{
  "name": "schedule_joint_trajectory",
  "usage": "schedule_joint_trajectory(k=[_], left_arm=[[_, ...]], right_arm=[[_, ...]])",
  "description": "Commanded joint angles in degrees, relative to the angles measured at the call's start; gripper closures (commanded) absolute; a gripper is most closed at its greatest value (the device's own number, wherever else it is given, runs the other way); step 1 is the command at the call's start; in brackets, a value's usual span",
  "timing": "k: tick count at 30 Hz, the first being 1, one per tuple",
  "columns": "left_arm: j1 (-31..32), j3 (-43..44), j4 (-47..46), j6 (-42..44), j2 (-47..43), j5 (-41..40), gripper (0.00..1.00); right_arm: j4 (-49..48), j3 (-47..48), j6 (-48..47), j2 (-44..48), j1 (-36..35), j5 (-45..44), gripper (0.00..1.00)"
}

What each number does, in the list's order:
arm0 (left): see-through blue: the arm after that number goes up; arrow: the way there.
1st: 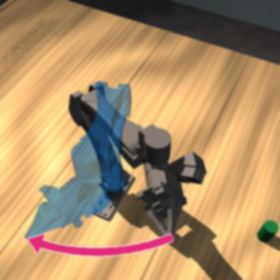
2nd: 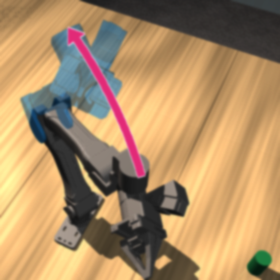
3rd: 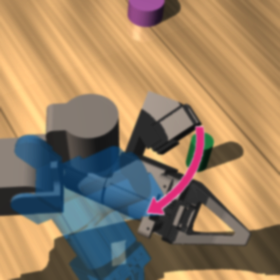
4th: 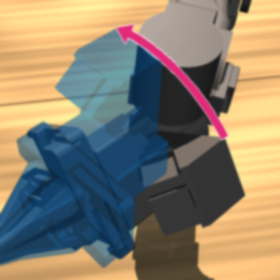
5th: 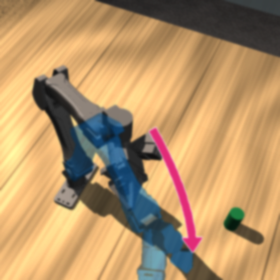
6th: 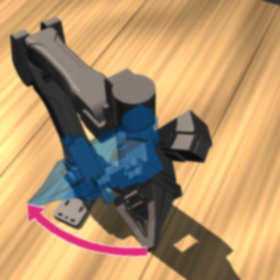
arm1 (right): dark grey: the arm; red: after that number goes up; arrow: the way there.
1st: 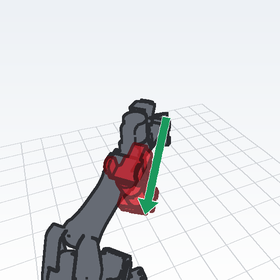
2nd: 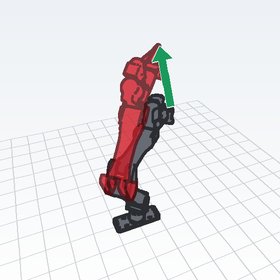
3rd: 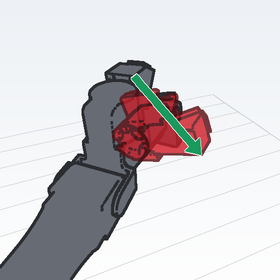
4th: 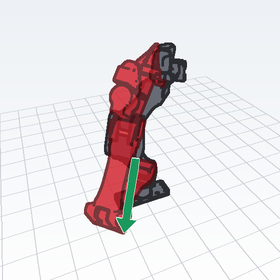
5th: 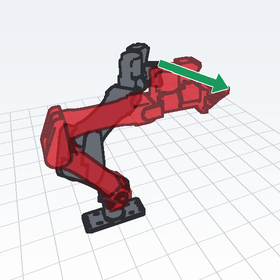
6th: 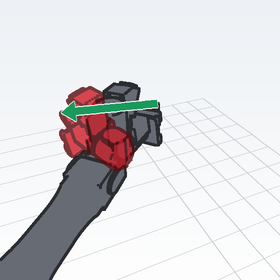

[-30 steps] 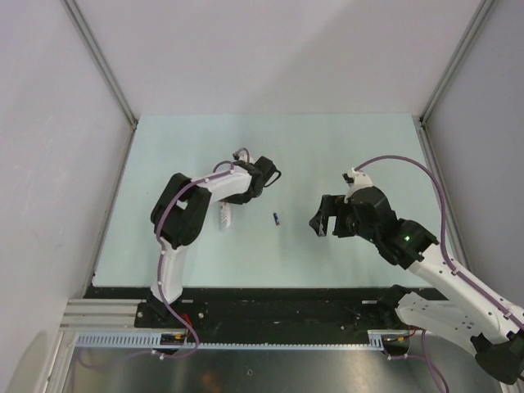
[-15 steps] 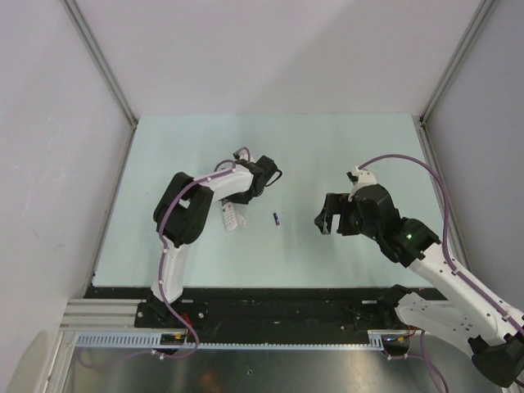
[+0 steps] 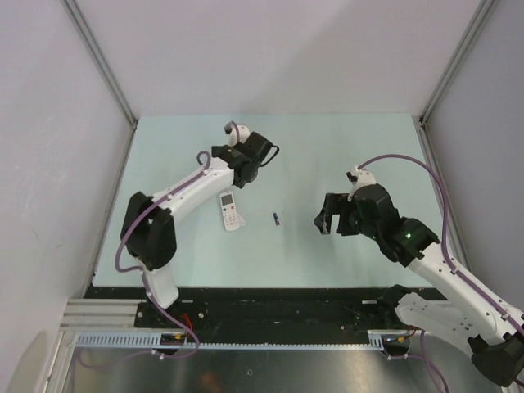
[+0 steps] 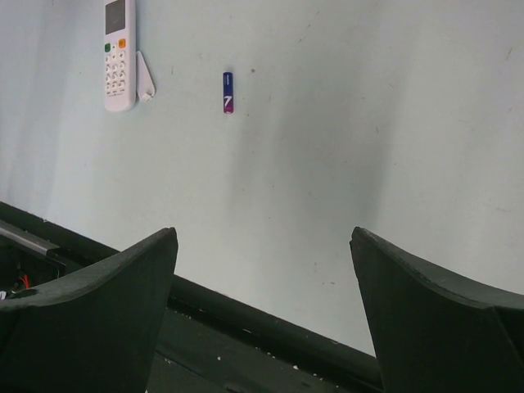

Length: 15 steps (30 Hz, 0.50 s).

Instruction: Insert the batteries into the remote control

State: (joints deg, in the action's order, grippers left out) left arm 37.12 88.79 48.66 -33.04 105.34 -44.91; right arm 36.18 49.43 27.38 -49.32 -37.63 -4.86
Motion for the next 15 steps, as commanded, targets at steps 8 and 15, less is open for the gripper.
schedule_joint_trajectory(k=[8, 15], left_arm=[[1.55, -10.38, -8.4, 0.95, -19.17, 9.03, 0.24], [1.99, -24.09, -20.61, 9.48, -35.71, 24.5, 0.21]], right_arm=[[-2.17, 2.69, -0.13, -2.01, -0.96, 0.65, 0.09], [-5.42, 0.76, -1.71, 1.07, -2.36, -2.52, 0.09]])
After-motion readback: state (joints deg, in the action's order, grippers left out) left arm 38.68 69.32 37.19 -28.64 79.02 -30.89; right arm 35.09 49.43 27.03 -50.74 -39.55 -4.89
